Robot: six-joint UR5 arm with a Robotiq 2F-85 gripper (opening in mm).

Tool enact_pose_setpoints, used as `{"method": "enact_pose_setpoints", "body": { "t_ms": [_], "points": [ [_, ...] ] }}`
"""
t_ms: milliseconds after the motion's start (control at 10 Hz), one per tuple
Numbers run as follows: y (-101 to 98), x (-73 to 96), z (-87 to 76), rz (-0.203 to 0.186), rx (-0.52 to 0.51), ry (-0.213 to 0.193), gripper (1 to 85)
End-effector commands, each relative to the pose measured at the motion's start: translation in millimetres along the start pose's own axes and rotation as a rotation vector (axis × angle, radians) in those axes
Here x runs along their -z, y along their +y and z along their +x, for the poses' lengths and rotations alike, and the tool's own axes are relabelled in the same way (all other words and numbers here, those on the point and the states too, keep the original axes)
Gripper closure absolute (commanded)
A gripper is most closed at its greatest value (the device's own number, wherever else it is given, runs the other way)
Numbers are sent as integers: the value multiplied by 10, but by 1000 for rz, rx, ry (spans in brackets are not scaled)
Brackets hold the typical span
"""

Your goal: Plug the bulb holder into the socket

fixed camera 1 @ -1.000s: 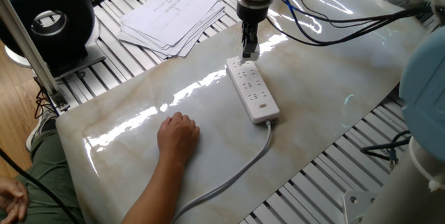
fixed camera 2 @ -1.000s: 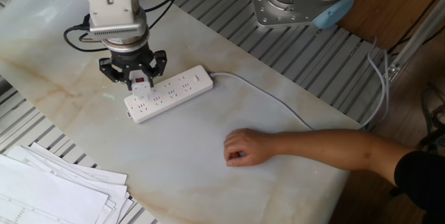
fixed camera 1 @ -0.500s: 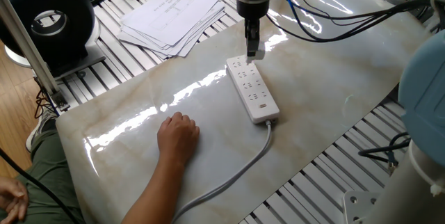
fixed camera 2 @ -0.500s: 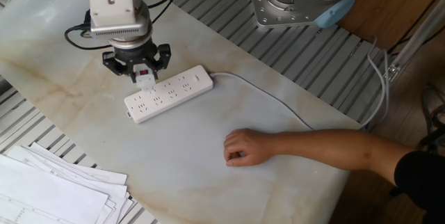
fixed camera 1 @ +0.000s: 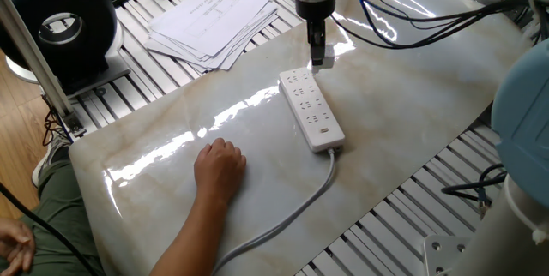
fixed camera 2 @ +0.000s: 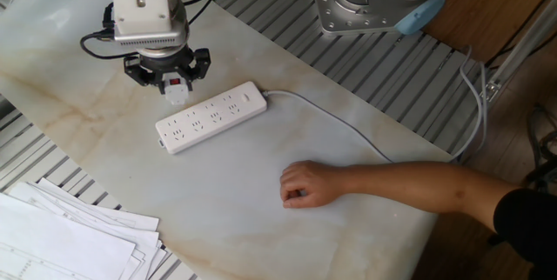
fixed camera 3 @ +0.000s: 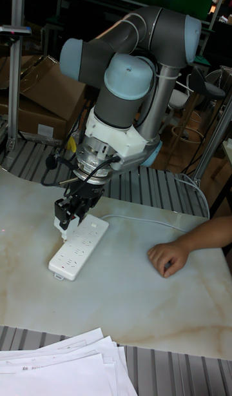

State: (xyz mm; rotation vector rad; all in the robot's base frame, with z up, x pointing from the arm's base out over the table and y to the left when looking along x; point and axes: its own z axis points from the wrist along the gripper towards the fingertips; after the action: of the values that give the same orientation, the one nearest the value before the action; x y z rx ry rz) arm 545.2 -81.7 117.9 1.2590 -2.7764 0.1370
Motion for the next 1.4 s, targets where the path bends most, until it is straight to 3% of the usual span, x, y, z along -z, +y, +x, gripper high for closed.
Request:
{"method": "enact_pose_setpoints", "body": {
  "t_ms": [0,600,1300],
  "points": [
    [1,22,-172,-3,-12,-68,843],
    [-131,-60,-409,40,26,-111,843],
    [-153,-206,-418,33,49,-103,843]
  ]
}}
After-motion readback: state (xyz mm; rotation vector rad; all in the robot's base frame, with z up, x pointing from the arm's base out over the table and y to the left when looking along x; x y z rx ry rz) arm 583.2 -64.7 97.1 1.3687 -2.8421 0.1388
